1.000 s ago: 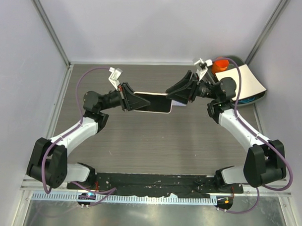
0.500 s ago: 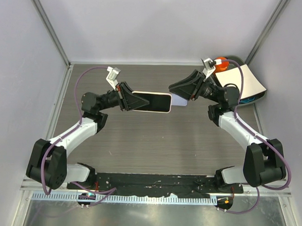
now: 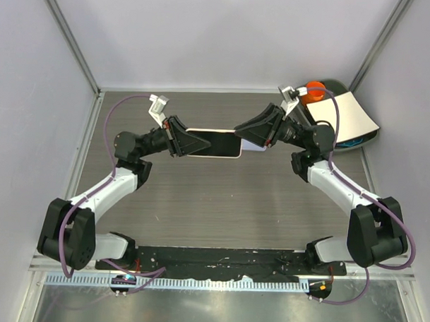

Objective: Take the phone out of the phone case
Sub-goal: Remove the phone case from the phone.

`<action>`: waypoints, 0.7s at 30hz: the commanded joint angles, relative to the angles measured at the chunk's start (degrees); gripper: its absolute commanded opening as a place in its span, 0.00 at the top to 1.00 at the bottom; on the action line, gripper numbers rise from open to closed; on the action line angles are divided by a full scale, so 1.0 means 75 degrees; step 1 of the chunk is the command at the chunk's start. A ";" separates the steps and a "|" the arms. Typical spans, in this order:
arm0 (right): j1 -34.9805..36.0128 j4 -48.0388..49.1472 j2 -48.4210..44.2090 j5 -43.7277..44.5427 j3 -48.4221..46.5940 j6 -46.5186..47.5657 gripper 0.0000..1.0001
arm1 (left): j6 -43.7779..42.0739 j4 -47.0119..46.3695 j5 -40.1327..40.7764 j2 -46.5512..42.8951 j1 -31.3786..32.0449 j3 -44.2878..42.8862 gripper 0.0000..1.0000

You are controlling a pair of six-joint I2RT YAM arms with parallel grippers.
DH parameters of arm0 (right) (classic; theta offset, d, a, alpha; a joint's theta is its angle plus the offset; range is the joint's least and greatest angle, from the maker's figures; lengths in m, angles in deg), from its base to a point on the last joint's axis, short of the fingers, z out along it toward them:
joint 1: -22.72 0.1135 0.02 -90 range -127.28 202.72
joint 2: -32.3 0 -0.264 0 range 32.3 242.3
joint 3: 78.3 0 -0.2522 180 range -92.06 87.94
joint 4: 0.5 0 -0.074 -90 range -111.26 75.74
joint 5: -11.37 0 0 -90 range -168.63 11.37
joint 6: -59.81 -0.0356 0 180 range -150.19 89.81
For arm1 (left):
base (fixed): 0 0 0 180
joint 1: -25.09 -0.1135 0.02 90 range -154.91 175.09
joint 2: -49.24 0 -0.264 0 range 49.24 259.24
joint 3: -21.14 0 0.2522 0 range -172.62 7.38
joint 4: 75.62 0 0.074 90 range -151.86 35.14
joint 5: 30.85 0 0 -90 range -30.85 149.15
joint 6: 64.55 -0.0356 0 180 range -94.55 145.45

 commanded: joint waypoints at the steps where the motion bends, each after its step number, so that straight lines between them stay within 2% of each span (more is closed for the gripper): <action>1: 0.0114 0.0013 -0.0192 0.0142 -0.0060 0.0326 0.64 | -0.0023 -0.0753 0.0296 -0.0359 -0.0070 -0.0058 1.00; 12: 0.0126 0.0575 -0.0145 0.0482 -0.0025 -0.0716 0.68 | -0.0094 -0.0835 0.0237 -0.0383 -0.0070 -0.0011 1.00; 21: 0.0278 0.0365 -0.0157 0.0576 0.0080 -0.0354 0.75 | -0.0059 -0.0905 0.0237 -0.0359 -0.0058 -0.0069 1.00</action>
